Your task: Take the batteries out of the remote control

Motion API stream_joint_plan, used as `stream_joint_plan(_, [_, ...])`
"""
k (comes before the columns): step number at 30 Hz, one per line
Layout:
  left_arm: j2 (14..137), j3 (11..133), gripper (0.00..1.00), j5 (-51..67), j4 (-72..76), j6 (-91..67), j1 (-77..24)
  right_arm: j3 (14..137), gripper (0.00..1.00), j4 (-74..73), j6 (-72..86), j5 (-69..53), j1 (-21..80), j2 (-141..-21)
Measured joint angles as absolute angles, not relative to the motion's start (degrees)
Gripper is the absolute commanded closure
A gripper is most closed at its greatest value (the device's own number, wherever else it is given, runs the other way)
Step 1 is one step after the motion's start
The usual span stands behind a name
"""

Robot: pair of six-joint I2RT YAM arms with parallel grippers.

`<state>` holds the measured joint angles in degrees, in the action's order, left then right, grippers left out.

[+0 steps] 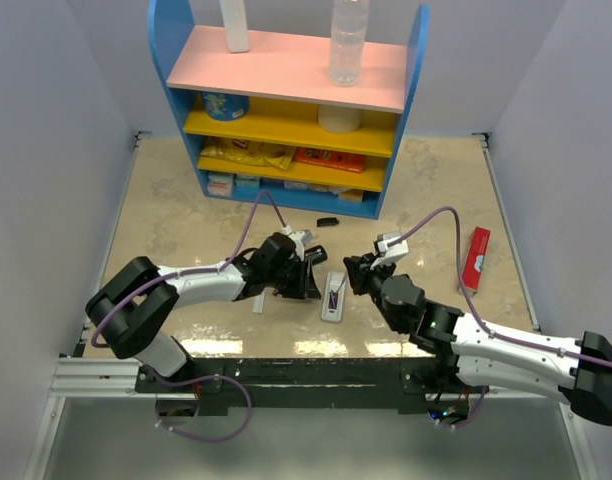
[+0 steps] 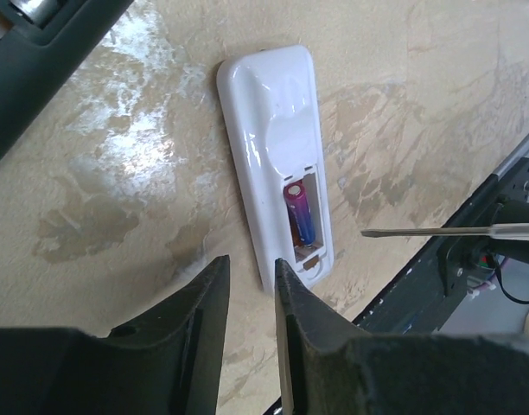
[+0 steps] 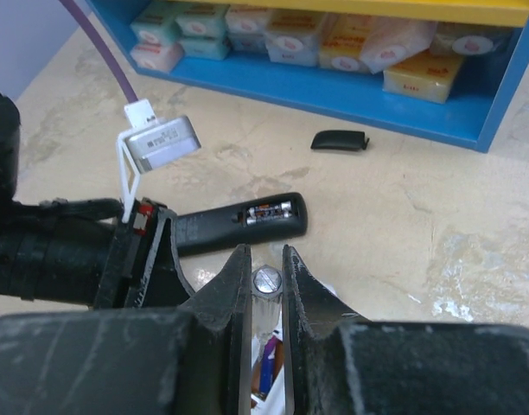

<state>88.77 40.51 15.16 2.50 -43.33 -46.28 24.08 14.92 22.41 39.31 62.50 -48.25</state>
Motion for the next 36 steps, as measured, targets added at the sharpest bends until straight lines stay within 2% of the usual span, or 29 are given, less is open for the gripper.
stream_joint_plan(15, [91.2, 40.49, 0.7, 17.65, 6.48, -44.1, -47.05, 21.78, 1.0, 14.63, 23.14, 38.19, 62.52, -51.66])
stream_joint_plan(26, [92.25, 40.4, 0.73, 17.61, 6.76, -44.42, -47.37, 20.69, 1.0, 19.81, 23.22, 38.41, 62.19, -55.9])
stream_joint_plan(36, [92.33, 40.16, 0.73, 17.52, 6.81, -44.47, -48.01, 22.11, 1.0, 15.38, 23.62, 38.41, 62.24, -53.41])
